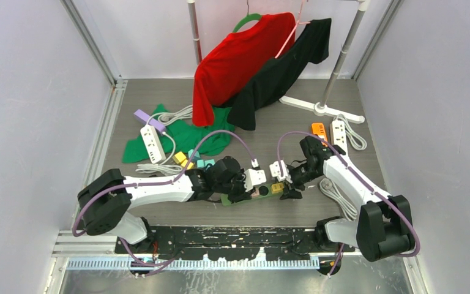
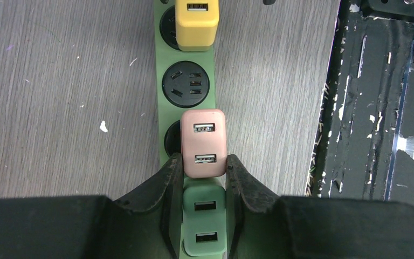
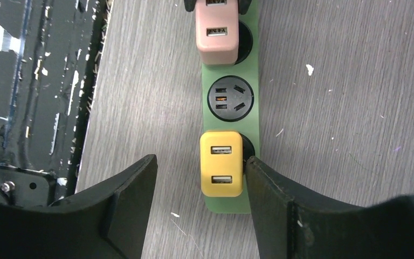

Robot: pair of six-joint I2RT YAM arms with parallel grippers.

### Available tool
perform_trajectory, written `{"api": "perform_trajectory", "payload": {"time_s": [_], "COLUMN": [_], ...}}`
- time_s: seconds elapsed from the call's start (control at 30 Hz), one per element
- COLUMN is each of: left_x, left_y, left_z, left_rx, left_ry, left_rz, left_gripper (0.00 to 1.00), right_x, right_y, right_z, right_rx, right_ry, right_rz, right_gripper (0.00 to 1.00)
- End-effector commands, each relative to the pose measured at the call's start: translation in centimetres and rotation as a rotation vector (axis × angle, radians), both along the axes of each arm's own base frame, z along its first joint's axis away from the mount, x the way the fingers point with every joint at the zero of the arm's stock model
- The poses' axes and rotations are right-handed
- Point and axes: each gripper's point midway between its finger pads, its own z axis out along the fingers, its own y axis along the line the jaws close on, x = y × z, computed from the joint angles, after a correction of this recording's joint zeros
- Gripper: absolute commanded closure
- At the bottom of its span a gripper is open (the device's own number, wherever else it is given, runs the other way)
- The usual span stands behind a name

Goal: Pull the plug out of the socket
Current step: Remove the plug from the socket.

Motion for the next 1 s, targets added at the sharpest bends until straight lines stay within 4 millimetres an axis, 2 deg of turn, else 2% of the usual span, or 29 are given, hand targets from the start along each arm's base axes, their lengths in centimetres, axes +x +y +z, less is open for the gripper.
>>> {"api": "perform_trajectory", "payload": {"time_s": [0.0, 0.1, 0.33, 0.43, 0.53, 0.7, 0.83, 0.9, 0.97], "left_x": [-0.7, -0.8, -0.7, -0.7, -0.8, -0.9, -0.8, -0.7, -0.6], "left_y": [-0.8, -0.7, -0.7, -0.7, -0.6, -0.5, -0.1, 0.1, 0.3], "left_z": [0.9, 0.8, 0.9, 0.7, 0.6, 0.4, 0.3, 0.2, 0.2], "left_rx": [-0.060, -0.061, -0.075, -0.073, -0.071, -0.070, -0.074, -0.079, -0.085], "left_ry": [0.014, 0.017, 0.018, 0.025, 0.036, 0.044, 0.050, 0.055, 0.060], "left_rz": [-0.027, -0.026, -0.015, -0.015, -0.017, -0.014, -0.003, 0.001, 0.004], "left_gripper": [1.00, 1.00, 1.00, 1.00, 1.00, 1.00, 1.00, 1.00, 1.00], "right_x": [1.3, 1.5, 0.3, -0.6, -0.5, 2.1, 4.3, 4.1, 2.5], "right_y": [0.0, 0.1, 1.0, 1.7, 2.0, 1.8, 0.1, -0.9, -1.2], "right_z": [-0.5, -0.6, 0.2, 0.7, 0.6, 0.6, 0.6, 0.3, -0.1], "right_rx": [-0.031, -0.038, 0.013, 0.055, 0.057, 0.008, -0.075, -0.100, -0.104], "right_ry": [-0.037, -0.036, -0.033, -0.020, -0.014, -0.005, -0.026, -0.035, -0.046], "right_rz": [-0.024, -0.030, 0.043, 0.083, 0.079, -0.057, -0.185, -0.173, -0.077], "right_gripper": [0.35, 0.39, 0.71, 0.75, 0.80, 0.88, 0.92, 0.93, 0.93]}}
